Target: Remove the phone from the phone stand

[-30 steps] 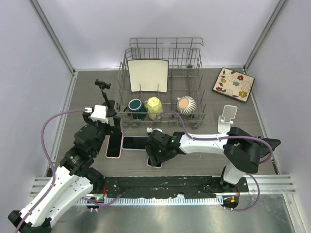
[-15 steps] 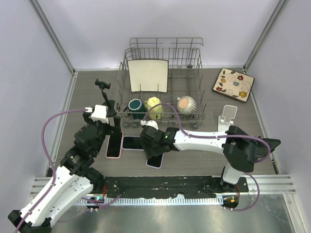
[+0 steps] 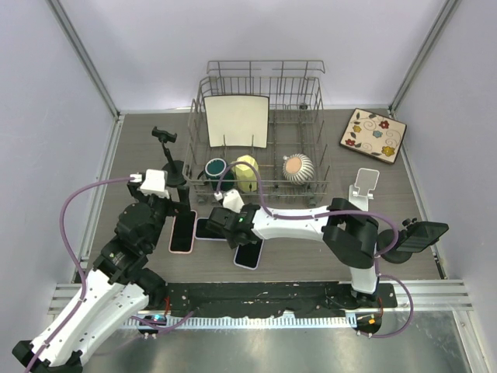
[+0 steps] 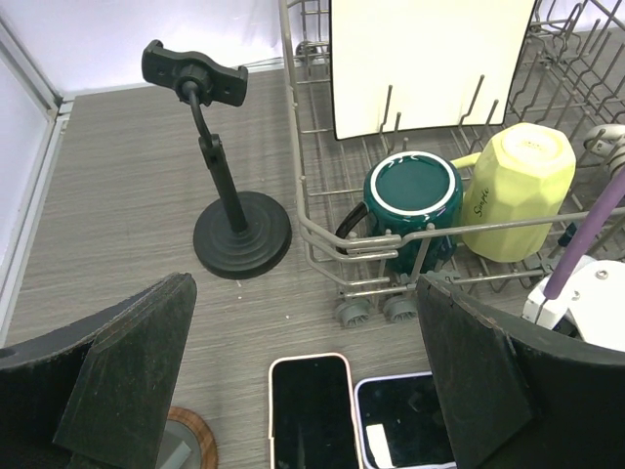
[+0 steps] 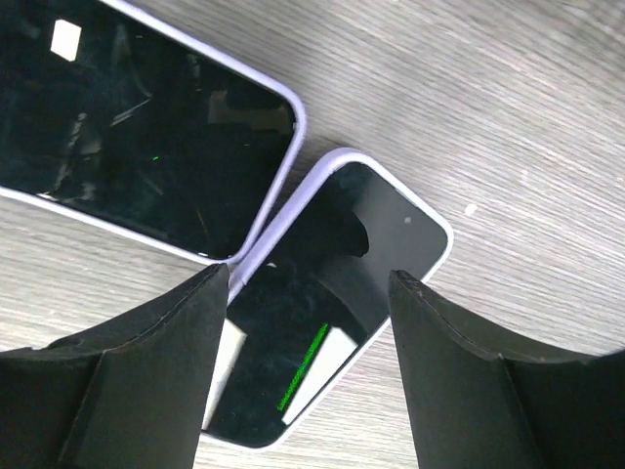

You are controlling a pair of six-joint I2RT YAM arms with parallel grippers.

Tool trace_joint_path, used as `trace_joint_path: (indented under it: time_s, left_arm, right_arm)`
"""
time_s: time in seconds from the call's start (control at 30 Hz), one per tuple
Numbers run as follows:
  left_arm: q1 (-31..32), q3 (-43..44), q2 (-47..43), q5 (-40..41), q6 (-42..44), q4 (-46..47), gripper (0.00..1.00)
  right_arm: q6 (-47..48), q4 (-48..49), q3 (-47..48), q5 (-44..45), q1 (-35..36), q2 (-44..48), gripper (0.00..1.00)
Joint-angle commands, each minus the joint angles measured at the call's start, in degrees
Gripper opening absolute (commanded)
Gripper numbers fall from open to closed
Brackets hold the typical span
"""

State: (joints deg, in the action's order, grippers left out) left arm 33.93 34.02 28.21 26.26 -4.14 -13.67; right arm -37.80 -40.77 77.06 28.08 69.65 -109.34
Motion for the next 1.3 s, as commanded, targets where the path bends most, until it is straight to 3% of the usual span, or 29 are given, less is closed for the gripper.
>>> trace_joint_path:
  time_s: [0.0, 0.3, 0.6, 0.8, 0.97, 1.13, 1.27]
  left_arm:
    - [-0.27, -0.01, -0.35, 1.25, -0.52, 2.25, 1.00]
    - [-0.27, 0.08, 0.18, 0.63, -0.43, 2.33, 1.00]
    - [-0.27, 0.08, 0.09, 0.02, -0.60, 2.33, 1.00]
    - [-0.27, 0.52, -0.08, -0.86, -0.95, 1.81, 1.00]
    - [-0.27, 0.61, -0.69, -1.56, -1.22, 1.54, 1.00]
    - [-0.27, 0.87, -1.05, -1.74, -1.31, 1.28, 1.00]
    - [-0.27, 0.87, -1.14, -2.44, -1.48, 1.37, 1.00]
  right_arm:
    - [-1.57, -5.01, 0.90, 7.25, 0.31, 0.53, 0.72]
    - [-2.10, -4.67, -2.35, 5.33, 0.31, 4.48, 0.72]
    - [-1.57, -2.99, -4.72, 4.53, -2.05, 16.08, 0.74]
    - [0.44, -10.63, -0.78, 7.07, -12.15, 25.48, 0.80]
    - [2.20, -22.14, 6.24, 9.19, -25.57, 32.25, 0.90]
    - [2.21, -31.19, 11.27, 13.66, -35.97, 34.98, 0.96]
    - [3.17, -31.65, 12.24, 12.71, -41.69, 35.51, 0.99]
